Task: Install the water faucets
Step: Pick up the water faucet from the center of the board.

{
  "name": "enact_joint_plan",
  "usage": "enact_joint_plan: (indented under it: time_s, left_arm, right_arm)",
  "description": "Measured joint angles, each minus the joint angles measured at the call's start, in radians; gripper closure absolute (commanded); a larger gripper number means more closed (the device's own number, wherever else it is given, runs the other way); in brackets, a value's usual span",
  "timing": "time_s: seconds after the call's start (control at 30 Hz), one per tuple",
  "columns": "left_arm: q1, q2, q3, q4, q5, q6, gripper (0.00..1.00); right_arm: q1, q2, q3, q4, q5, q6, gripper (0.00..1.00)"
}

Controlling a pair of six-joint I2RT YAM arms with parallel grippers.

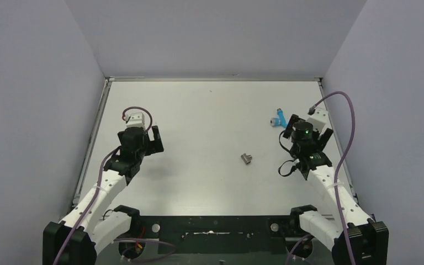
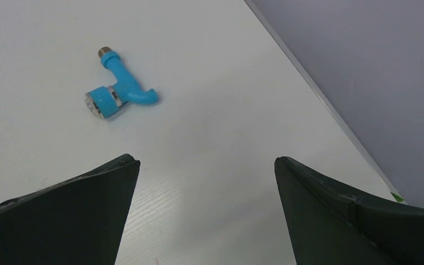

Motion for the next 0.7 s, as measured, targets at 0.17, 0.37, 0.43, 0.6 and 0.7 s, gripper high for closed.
enact_joint_plan:
  time_s: [0.17,0.37,0.43,0.6,0.7]
  left_arm:
    - [0.023,0.074,0.050,-0.007,0.048,0.000,0.03]
    - [0.045,0.148,0.112,-0.014,0.089,0.000,0.03]
    - [0.051,0.163,0.125,-0.014,0.098,0.000,0.03]
    - [0.064,0.195,0.158,-0.018,0.133,0.002,0.03]
    - [0.069,0.203,0.171,-0.018,0.154,0.007,0.03]
  right_arm:
    - [-0.145,0.056,0.000,0.044,-0.083,-0.003,0.00]
    - [-0.250,0.129,0.004,0.078,-0.130,0.012,0.00]
    - [-0.271,0.155,0.010,0.091,-0.138,0.022,0.00]
    - [-0.307,0.245,0.080,0.079,-0.158,0.048,0.00]
    - [-0.318,0.339,0.174,0.055,-0.172,0.045,0.00]
